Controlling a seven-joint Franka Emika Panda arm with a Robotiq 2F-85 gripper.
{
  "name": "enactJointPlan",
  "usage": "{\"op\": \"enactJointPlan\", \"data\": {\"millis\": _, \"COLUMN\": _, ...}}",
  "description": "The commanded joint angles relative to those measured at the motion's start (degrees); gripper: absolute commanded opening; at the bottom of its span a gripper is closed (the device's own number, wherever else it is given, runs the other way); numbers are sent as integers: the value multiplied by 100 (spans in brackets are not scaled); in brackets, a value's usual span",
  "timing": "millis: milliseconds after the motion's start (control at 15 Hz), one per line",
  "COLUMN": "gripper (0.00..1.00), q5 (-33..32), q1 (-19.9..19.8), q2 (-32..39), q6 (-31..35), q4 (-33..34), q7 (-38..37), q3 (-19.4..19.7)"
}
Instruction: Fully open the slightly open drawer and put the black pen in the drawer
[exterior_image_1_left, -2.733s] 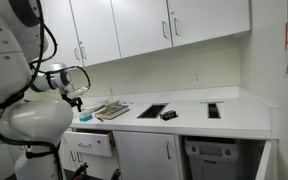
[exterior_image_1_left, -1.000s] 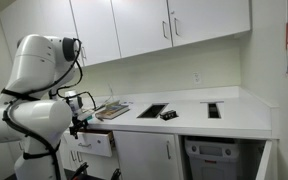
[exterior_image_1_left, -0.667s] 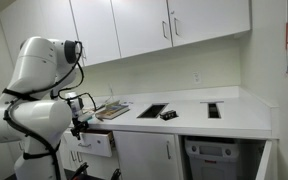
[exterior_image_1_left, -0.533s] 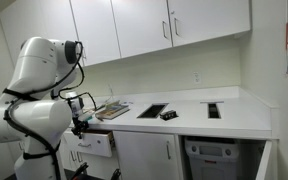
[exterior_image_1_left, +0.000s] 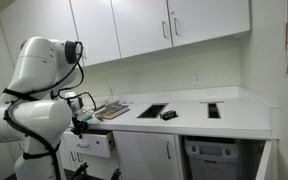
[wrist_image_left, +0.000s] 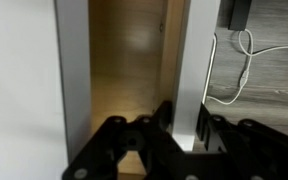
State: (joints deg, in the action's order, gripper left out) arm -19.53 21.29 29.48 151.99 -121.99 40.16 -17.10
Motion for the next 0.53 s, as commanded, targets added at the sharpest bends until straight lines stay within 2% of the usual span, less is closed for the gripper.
{"op": "enactJointPlan", "data": {"millis": 0, "gripper": 7, "q5": -77, "q1": 164, "q2": -68, "q6": 74, "q4": -338, "q7": -463, "q3": -163}}
{"op": "enactJointPlan", "data": {"millis": 467, "gripper": 7, "q5": -426, "q1": 589, "q2": -217, "q6": 551, "q4": -1053, "q7": -1724, "q3": -279}}
